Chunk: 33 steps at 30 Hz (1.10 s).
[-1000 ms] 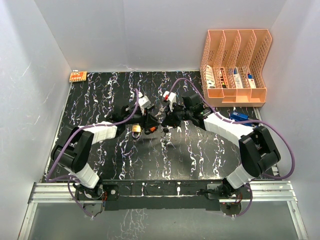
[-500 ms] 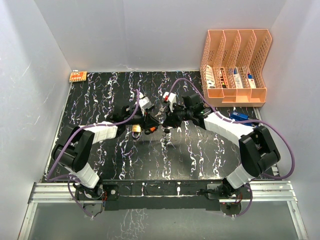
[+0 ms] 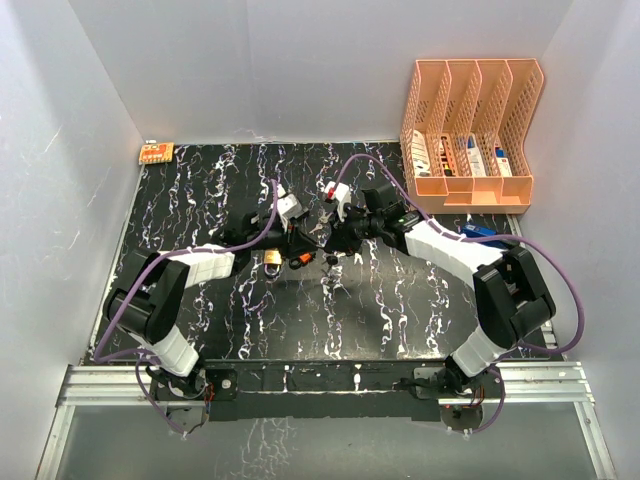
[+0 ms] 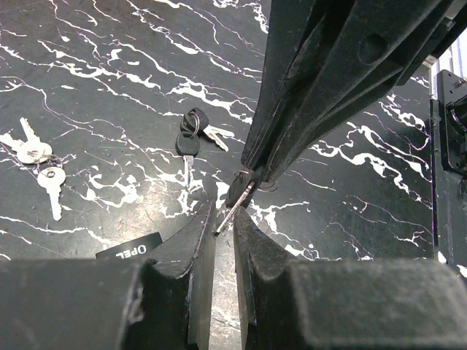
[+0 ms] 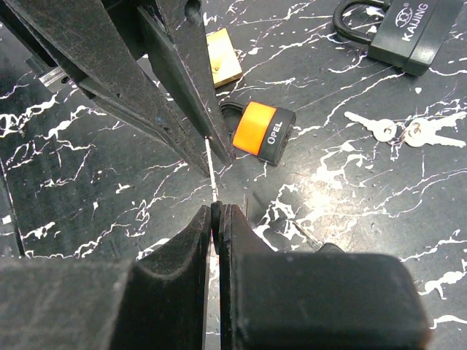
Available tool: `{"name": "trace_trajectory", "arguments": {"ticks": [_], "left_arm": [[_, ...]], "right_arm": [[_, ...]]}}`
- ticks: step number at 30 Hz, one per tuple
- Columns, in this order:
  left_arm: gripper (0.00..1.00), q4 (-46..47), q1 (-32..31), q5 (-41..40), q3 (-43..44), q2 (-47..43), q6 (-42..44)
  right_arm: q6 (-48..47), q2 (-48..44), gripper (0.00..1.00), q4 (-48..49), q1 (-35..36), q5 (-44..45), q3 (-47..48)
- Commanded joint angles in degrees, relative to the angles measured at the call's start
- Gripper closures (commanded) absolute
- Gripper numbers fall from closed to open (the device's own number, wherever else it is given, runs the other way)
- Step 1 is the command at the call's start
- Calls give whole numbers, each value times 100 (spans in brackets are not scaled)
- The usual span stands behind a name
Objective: Unlock with the key
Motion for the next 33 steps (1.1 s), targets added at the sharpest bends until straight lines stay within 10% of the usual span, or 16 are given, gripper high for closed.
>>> {"name": "trace_trajectory", "arguments": {"ticks": [1,7,19,33], "left_arm": [[100,694,-155,584,-168,-172,-225],[100,1227,-158,496,-404,-259,-646],[100,1889,-181,-40,-707,-212,-1433],[100,2570,-190,-1449,-1102,-625,-2471]], "right_arm": [[290,85,100,565,35,112,372],[569,143,99,723,28,329,471],[1366,-167,65,1432,-382,482,232],[3217,-1309,39,3601,-1211,948,-1797]]}}
